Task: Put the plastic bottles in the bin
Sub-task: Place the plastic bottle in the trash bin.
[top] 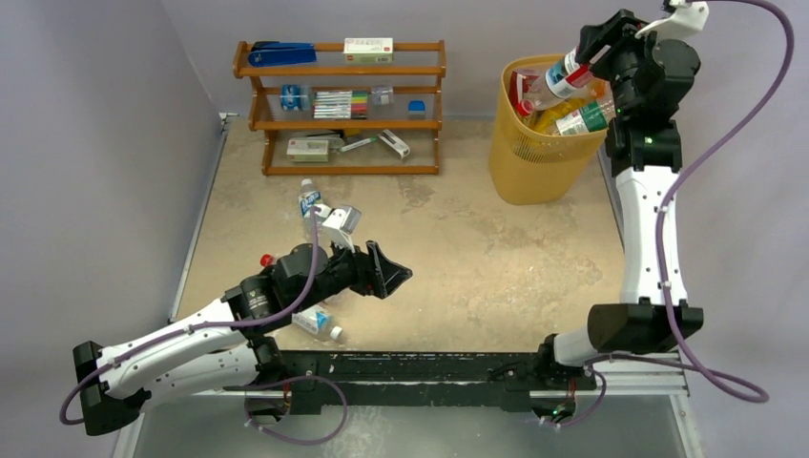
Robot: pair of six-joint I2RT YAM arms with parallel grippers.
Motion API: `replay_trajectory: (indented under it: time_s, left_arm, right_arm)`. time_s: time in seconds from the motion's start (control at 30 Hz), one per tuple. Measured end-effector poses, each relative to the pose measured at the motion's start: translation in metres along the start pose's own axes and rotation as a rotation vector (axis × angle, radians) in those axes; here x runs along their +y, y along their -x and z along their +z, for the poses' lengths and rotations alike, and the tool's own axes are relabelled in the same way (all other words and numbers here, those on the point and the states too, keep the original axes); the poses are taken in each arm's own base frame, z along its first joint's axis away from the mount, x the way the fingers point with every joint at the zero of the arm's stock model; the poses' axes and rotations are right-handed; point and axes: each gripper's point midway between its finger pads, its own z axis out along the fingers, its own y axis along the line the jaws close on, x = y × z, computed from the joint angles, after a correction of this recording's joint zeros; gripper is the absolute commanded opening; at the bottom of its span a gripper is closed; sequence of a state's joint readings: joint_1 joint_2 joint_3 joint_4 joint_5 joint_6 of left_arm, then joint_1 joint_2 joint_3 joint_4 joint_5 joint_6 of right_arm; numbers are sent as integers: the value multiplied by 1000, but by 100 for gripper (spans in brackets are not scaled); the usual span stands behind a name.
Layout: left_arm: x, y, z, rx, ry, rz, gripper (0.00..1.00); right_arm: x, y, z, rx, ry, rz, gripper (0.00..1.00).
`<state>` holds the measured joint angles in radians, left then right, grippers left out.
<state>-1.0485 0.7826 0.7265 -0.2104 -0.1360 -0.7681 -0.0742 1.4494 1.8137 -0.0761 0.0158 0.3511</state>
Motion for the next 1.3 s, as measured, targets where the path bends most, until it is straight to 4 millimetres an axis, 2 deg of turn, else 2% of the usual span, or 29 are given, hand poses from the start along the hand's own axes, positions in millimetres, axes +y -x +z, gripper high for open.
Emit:
replay_trajectory:
  time_s: [0.27, 0.43, 0.6, 0.7, 1.0, 1.13, 1.3]
  left_arm:
    - [0, 1, -1, -5, 0, -1, 79]
    - [1, -1, -1, -1, 3, -3, 79]
    - [2, -2, 1, 5, 8, -5, 79]
    - [4, -5, 4, 10, 12, -5, 79]
    - [13, -18, 11, 40, 34, -8, 79]
    - [12, -17, 11, 36, 31, -15, 79]
    - [12, -16, 11, 34, 31, -19, 79]
  right_arm:
    - [-20, -35, 29, 46, -63, -23, 51]
    - [-32, -60, 32, 85, -92, -36, 50]
    - [-47, -105, 29, 167, -123, -47, 51]
    - [-49, -126, 27, 205, -127, -49, 52]
    - [-37, -134, 28, 204, -117, -106, 54]
    - [-31, -139, 35, 213, -112, -137, 63]
    - [-29, -151, 33, 261, -116, -152, 87]
